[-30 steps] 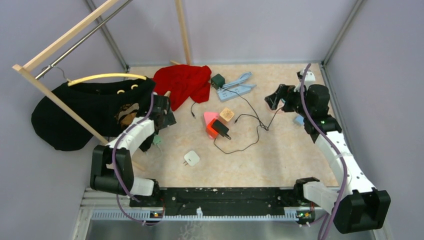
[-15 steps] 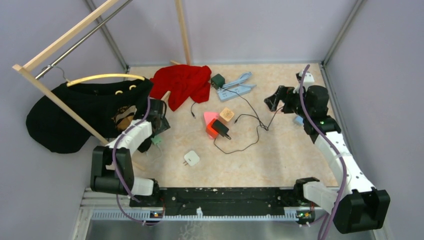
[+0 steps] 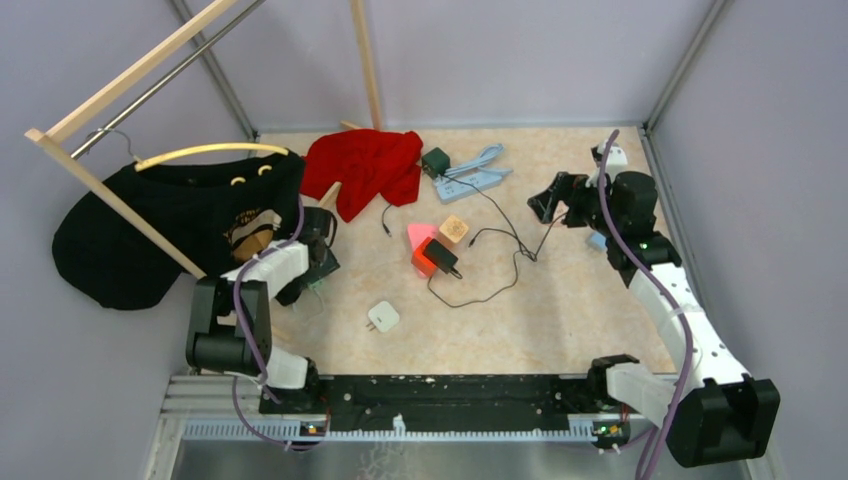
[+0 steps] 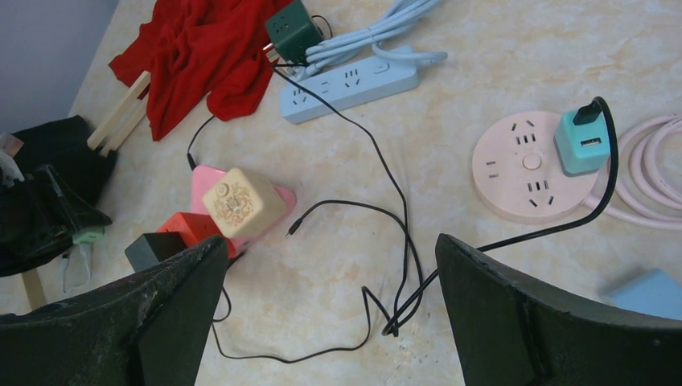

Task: Insert the plug
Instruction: Pick up the plug from the center of the board.

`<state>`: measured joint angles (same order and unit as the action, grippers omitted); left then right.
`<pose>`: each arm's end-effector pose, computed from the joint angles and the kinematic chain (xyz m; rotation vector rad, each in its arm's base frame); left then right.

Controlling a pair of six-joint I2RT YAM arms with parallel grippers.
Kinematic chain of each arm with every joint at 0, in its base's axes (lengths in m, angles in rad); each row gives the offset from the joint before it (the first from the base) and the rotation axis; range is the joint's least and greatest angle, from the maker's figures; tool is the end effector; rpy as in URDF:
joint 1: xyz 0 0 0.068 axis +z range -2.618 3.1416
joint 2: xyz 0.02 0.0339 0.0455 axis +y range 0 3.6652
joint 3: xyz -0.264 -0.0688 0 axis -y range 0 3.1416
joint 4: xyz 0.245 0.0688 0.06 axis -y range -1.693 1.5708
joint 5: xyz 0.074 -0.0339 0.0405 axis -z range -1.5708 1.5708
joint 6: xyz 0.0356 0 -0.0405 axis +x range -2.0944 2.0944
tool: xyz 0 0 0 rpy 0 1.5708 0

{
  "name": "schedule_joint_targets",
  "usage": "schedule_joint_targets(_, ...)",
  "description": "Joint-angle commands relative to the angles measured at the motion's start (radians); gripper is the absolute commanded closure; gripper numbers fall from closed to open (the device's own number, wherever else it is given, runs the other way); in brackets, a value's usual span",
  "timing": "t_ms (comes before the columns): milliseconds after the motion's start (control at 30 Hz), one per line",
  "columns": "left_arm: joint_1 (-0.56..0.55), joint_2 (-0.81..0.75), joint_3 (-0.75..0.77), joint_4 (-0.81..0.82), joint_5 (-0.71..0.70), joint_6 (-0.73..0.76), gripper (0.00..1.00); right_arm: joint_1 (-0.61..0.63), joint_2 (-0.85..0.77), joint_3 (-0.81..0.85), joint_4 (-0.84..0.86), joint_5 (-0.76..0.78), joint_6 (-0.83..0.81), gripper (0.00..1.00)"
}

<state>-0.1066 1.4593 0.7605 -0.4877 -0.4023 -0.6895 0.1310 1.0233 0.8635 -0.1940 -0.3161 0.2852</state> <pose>0.2568 -0.0135 0.1652 -0.8526 2.4803 0.2950 0.2317 0.0417 0.3218 -0.0653 1.9488 0.5811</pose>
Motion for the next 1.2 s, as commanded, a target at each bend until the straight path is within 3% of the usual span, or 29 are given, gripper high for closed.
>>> schedule_joint_targets(0, 0.007, 0.004, -0.007, 0.014, 0.005, -0.028, 0.38, 0.010, -0.016, 0.001, 0.057, -0.016, 0.007, 0.01)
schedule_joint_targets(200, 0.005, -0.017, 0.032, 0.008, 0.143, -0.003, 0.73, 0.011, -0.020, -0.003, 0.063, 0.012, 0.047, 0.01)
schedule_joint_targets(367, 0.003, -0.089, 0.057, 0.036, 0.305, 0.022, 0.94, 0.012, -0.026, -0.020, 0.116, -0.076, 0.093, 0.04)
schedule_joint_targets(533, -0.001, -0.217, 0.043, 0.126, 0.516, -0.007, 0.95, 0.029, -0.052, -0.044, 0.132, -0.075, 0.155, 0.10)
schedule_joint_targets(667, -0.012, -0.316, 0.044, 0.204, 0.642, -0.073, 0.95, 0.118, -0.087, -0.082, 0.176, 0.018, 0.234, 0.15)
schedule_joint_targets(800, -0.022, -0.386, 0.061, 0.234, 0.691, -0.151, 0.95, 0.303, -0.119, -0.113, 0.273, 0.174, 0.291, 0.20)
schedule_joint_targets(967, -0.042, -0.454, 0.045, 0.322, 0.799, -0.282, 0.96, 0.520, -0.080, -0.110, 0.367, 0.303, 0.317, 0.36)
schedule_joint_targets(1167, -0.078, -0.521, 0.049, 0.364, 0.812, -0.405, 0.95, 0.834, 0.028, -0.093, 0.564, 0.602, 0.236, 0.43)
